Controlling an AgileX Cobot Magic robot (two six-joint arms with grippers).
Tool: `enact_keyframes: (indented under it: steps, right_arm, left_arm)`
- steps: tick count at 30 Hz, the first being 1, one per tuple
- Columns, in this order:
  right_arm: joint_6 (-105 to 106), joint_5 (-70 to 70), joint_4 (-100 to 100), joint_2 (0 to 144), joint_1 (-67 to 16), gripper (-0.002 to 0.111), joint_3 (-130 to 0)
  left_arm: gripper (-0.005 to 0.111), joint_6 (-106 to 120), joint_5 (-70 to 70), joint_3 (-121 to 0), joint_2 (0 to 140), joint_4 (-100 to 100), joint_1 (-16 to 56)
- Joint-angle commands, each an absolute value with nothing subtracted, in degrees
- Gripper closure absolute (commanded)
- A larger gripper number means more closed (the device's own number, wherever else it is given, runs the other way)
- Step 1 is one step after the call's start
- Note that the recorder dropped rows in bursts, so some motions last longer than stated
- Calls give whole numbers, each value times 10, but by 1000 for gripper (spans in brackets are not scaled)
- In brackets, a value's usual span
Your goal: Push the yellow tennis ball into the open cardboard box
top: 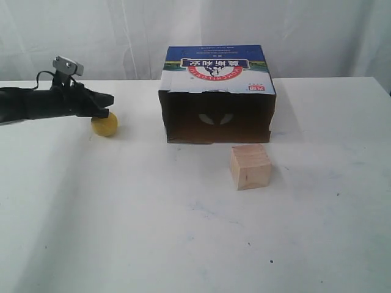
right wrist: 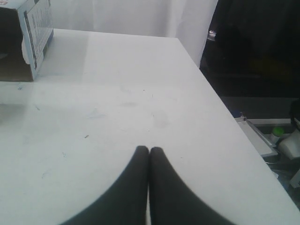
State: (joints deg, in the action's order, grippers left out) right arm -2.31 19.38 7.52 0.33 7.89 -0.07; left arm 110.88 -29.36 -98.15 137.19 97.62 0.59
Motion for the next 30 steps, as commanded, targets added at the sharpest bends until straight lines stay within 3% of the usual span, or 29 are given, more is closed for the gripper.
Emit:
enact_keyframes:
  steps: [1,6,14,19,30]
  right_arm:
    - [-25,192,75,0,81,108,0]
    - [-25,192,75,0,81,108,0]
    - [-35,192,75,0,81,108,0]
    - [-35,192,75,0,81,108,0]
    - [-35,192,75,0,81,108,0]
  left_arm:
    - [107,1039,-304,-990,1383,883,7]
    - [107,937,-334,-974,1383,746,7]
    - [107,792,-523,-973,1308,647,7]
    - [107,765,-371,-973,1261,648,-3]
    - [107,730,-432,-868,1273,593,-9]
